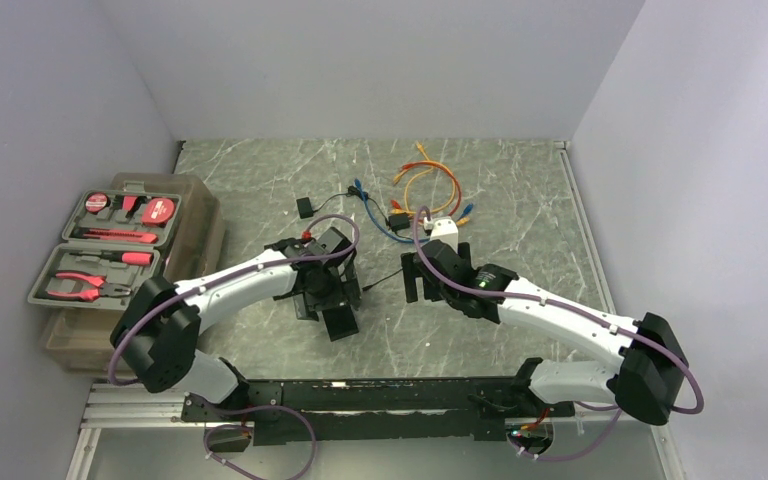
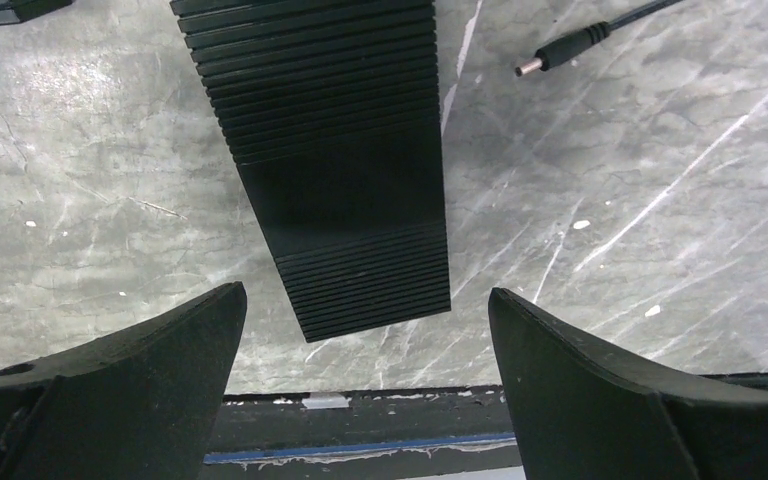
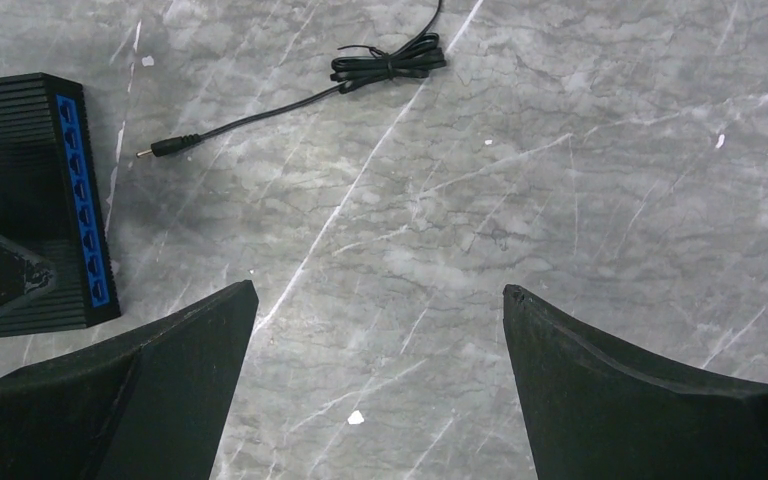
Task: Insert the plug into the switch port
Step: Adjust the switch port at the center of the board.
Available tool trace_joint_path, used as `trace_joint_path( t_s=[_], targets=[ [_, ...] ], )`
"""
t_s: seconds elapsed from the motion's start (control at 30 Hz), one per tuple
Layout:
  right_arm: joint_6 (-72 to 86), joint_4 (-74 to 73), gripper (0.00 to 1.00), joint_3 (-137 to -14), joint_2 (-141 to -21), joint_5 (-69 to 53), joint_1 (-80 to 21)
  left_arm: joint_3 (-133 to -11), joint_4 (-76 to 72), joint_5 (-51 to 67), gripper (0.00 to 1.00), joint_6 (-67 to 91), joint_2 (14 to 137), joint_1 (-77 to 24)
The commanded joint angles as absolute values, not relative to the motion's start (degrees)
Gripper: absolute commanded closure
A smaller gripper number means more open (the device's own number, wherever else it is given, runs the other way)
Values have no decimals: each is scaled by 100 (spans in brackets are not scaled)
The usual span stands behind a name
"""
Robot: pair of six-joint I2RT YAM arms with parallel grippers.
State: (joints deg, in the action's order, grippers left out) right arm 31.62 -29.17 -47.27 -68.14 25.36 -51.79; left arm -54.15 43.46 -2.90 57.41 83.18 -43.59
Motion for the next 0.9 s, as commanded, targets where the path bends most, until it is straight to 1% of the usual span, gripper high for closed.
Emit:
trace_joint_path(
  t_s=[0.0,0.57,0.87],
  targets=[
    [3116,-2618,4,-4653,-6651,2413,-5095,-5730,4595,-395,1,5880,8588,-4374],
    [3076,-2445,3,-4540,-6708,2246,-4983,-6082,4557,-372,1,5641,9376,-4345],
    [3083,-2395,3,-4491,-6692,2203,-4960,-6042,4548,-489,1,5600,9509,-4295]
  ],
)
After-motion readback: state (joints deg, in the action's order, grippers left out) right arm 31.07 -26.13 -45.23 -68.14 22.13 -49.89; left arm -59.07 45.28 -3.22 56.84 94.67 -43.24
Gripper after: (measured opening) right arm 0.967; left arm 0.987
